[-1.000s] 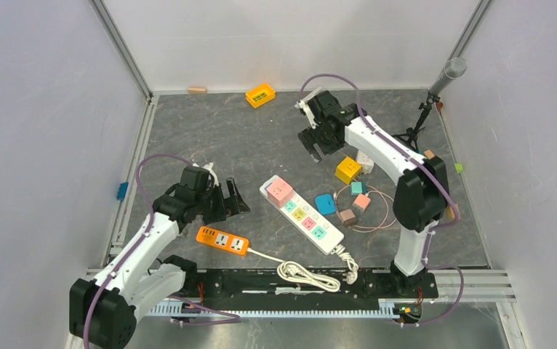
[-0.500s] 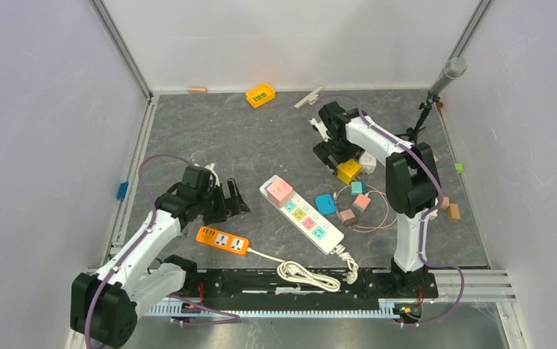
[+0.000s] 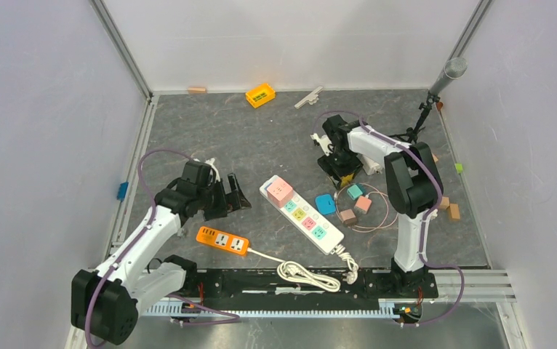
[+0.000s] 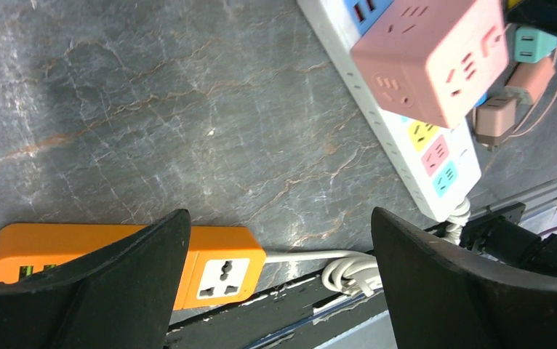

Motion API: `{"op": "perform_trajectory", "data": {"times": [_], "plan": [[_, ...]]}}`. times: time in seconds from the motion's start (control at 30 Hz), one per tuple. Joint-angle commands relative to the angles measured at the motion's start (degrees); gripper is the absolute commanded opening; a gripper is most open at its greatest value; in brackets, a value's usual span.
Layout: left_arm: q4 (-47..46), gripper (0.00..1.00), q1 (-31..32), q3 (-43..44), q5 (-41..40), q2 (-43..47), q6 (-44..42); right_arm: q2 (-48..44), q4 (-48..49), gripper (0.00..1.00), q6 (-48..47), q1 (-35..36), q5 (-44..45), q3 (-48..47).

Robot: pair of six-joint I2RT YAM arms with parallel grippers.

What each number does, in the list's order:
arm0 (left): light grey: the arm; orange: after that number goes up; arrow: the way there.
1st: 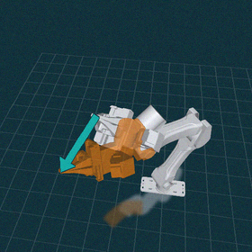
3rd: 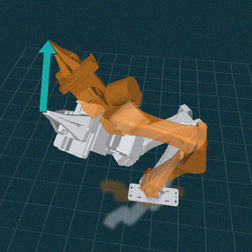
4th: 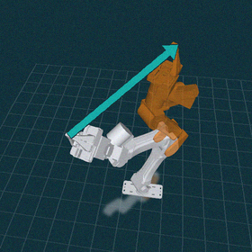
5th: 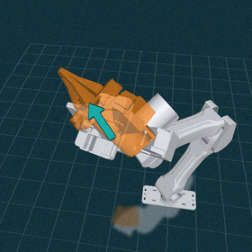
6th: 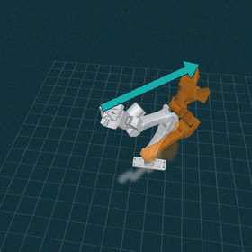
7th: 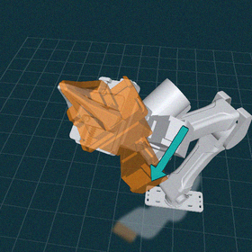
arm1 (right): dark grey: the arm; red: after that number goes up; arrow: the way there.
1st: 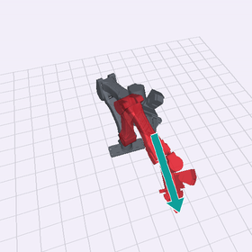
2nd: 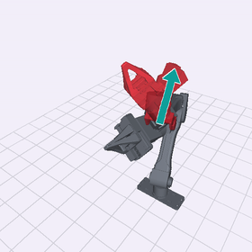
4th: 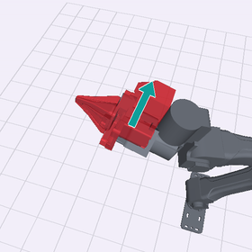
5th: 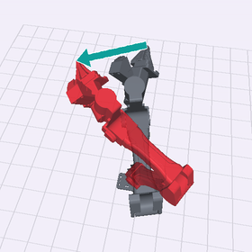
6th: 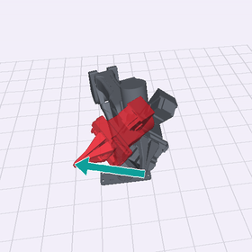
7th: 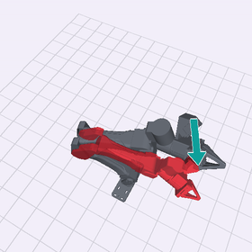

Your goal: Insert the plug

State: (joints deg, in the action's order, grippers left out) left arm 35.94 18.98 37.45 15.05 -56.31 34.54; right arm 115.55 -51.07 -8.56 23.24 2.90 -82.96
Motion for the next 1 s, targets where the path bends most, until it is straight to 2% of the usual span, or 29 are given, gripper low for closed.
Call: {"op": "perform_trajectory", "data": {"times": [0.0, 0.23, 0.5, 0.77, 0.87, 0.97], "plan": [[-1.15, 1.0, -0.13, 4.79, 0.75, -0.74, 1.19, -4.64, 1.63, 0.34, -0.28, 0.26, -4.48, -1.09], [-1.49, 1.0, -0.13, 8.64, 3.36, -2.15, 3.04, -10.95, 1.75, 0.15, -0.03, 0.47, -11.29, -3.99], [-4.17, 1.0, -0.09, 10.2, 9.32, -1.95, 10.33, -21.01, 3.25, 0.0, 1.35, 1.97, -21.83, -2.62], [-15.69, 1.0, -0.11, 5.33, 17.17, 1.89, 20.55, -27.24, 1.31, 0.0, -2.23, 4.16, -36.32, 2.67], [-17.65, 1.0, -0.14, 5.09, 19.13, 3.64, 18.55, -29.74, 0.97, 0.0, -3.63, 5.11, -41.63, 6.74], [-18.13, 1.0, -0.11, 6.88, 21.72, 4.73, 13.11, -32.66, 2.21, 0.0, -3.45, 6.14, -47.52, 10.26]]}}
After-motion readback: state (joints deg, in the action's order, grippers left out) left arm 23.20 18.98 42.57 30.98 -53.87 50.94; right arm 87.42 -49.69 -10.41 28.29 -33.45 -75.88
